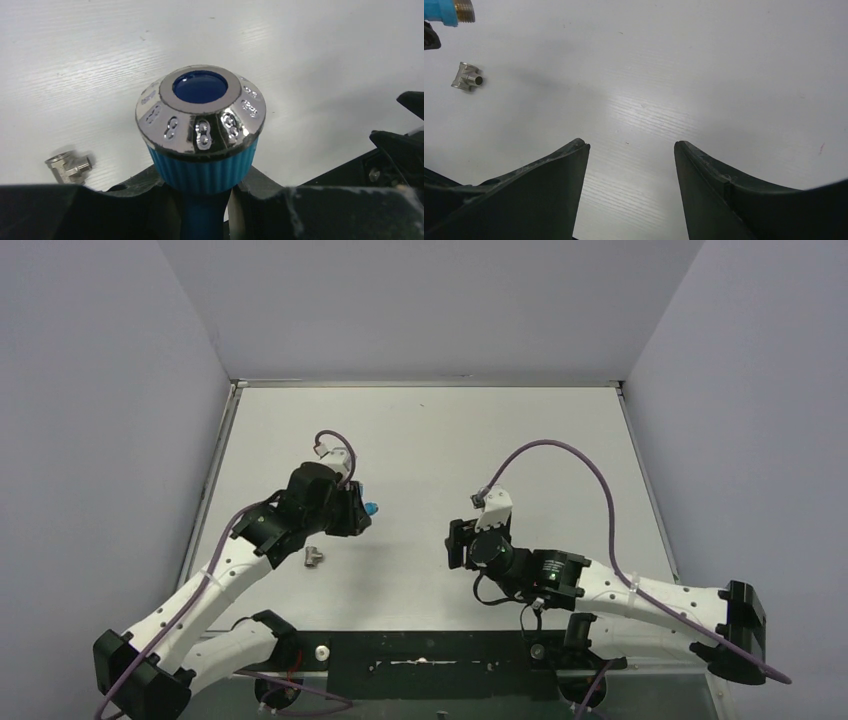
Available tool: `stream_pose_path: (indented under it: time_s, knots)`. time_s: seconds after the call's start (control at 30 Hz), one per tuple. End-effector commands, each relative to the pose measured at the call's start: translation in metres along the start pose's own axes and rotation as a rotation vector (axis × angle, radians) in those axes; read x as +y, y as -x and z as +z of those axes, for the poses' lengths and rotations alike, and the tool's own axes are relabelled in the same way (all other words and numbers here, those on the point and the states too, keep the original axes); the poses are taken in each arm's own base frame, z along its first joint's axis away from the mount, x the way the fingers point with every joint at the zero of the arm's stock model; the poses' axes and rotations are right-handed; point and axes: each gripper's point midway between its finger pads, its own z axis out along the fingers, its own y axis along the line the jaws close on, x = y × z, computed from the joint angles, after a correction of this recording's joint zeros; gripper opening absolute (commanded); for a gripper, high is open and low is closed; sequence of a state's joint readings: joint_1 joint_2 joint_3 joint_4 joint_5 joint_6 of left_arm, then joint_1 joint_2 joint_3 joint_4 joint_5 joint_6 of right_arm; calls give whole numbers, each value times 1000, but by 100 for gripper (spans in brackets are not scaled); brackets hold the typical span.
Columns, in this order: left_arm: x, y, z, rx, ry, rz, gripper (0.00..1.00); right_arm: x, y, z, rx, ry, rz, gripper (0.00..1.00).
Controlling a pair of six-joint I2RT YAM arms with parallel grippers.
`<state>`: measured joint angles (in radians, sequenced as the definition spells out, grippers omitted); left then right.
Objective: Install the water faucets
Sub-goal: Adjust the adaptor at the center of the board.
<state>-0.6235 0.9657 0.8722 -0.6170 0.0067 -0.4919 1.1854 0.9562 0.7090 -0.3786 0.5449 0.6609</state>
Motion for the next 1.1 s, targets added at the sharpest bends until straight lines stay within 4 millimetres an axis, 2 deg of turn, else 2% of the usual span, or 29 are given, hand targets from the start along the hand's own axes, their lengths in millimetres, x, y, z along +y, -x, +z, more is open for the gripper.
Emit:
stream_pose_path:
  time_s: [0.0,0.17,0.3,0.47,0.57,0.7,0.83,0.97,1.07]
  knots:
    - [10,15,3,31,8,24,0,13,2,10,8,-24,136,65]
    - [30,27,12,48,65,-28,0,15,-19,19,93,-45,87,65]
    - [40,39,7,-15,10,-148,0,20,-29,23,140,-30,101,66]
    - [44,27,11,-3,16,-207,0,29,-41,33,217,24,64,69]
    - [52,26,7,30,70,-174,0,35,-38,40,209,38,44,70]
    - [69,33,-1,11,186,-197,0,57,-21,58,150,72,37,71]
    - [84,67,-27,-179,309,-284,0,89,-8,81,109,104,18,75]
    - [86,93,-62,-358,340,-364,0,127,-4,105,91,192,5,81]
    - [86,114,-98,-496,363,-390,0,159,1,126,70,266,-18,84]
